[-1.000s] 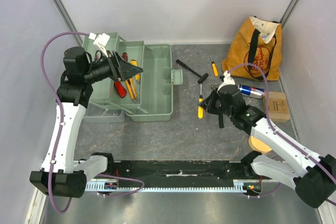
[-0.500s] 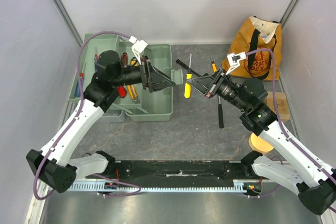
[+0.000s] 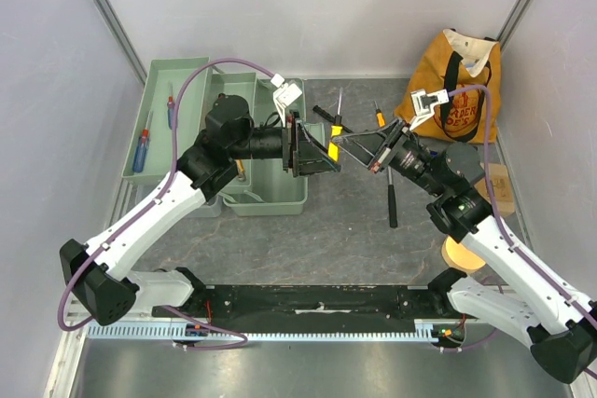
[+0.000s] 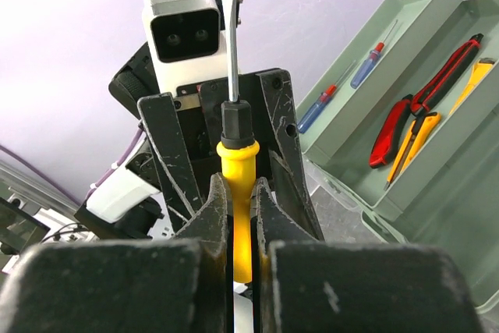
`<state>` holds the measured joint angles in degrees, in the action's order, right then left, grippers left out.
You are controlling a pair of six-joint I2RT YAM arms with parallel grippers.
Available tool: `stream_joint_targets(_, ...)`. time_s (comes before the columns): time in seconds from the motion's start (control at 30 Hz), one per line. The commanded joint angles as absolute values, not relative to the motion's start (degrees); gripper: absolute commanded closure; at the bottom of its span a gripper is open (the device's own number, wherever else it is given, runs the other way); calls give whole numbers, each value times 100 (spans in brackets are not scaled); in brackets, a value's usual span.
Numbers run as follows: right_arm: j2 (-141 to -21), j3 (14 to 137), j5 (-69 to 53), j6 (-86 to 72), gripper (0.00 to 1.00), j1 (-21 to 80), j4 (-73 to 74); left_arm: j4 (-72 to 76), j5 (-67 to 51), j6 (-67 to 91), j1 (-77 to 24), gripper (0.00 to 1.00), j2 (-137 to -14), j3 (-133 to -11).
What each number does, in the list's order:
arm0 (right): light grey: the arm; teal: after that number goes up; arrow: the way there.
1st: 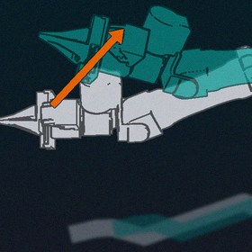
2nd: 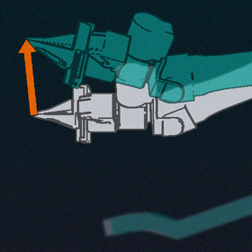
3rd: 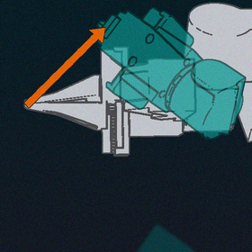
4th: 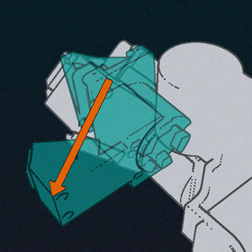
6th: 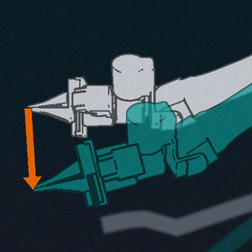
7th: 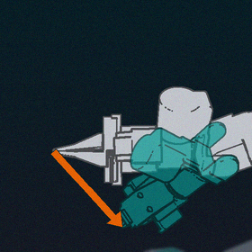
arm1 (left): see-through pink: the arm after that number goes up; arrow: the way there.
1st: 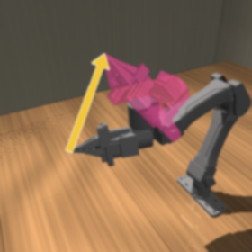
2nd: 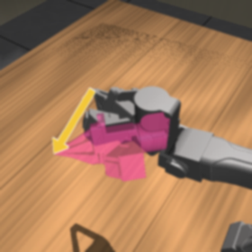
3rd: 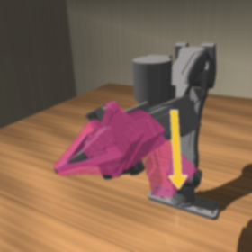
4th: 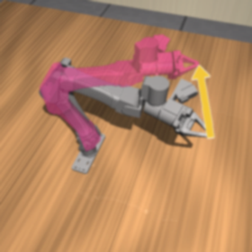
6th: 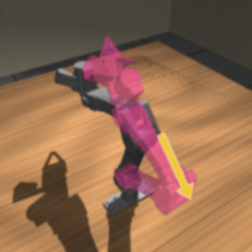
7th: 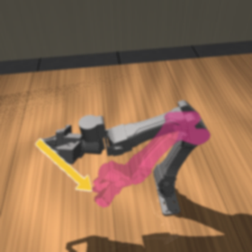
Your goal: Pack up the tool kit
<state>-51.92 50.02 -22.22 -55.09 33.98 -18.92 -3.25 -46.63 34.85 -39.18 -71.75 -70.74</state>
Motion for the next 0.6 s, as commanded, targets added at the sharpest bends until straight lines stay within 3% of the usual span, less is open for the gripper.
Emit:
stream_joint_targets(0.0, -5142, 4931, -2329, -5599, 100, 3428, -2259, -44, -4500, 3445, -3972, 41, -7216, -7383)
stream_joint_targets(0.13, -5159, 4843, -2277, -5616, 100, 3428, -2267, -18, -4544, 3463, -3990, 58, -7207, -7409)
stream_joint_targets(0.17, -5168, 4834, -2268, -5608, 100, 3419, -2268, -44, -4553, 3445, -3990, 71, -7207, -7409)
stream_joint_targets(0.27, -5177, 4834, -2215, -5590, 96, 3428, -2198, -166, -4456, 3340, -3990, 93, -7163, -7427)
stream_joint_targets(0.3, -5177, 4843, -2163, -5599, 86, 3428, -2119, -245, -4404, 3305, -3982, 98, -7154, -7444)
stream_joint_targets(0.43, -5063, 4965, -1786, -5257, 35, 3428, -1471, -1166, -3458, 2893, -3981, 98, -7075, -7733)
stream_joint_targets(0.5, -4931, 5018, -1452, -4950, 16, 3428, -1092, -1807, -2851, 2621, -3964, 98, -7145, -8154)
stream_joint_targets(0.57, -4782, 5071, -978, -4660, 4, 3428, -679, -2406, -2314, 2435, -3912, 98, -7180, -8454)
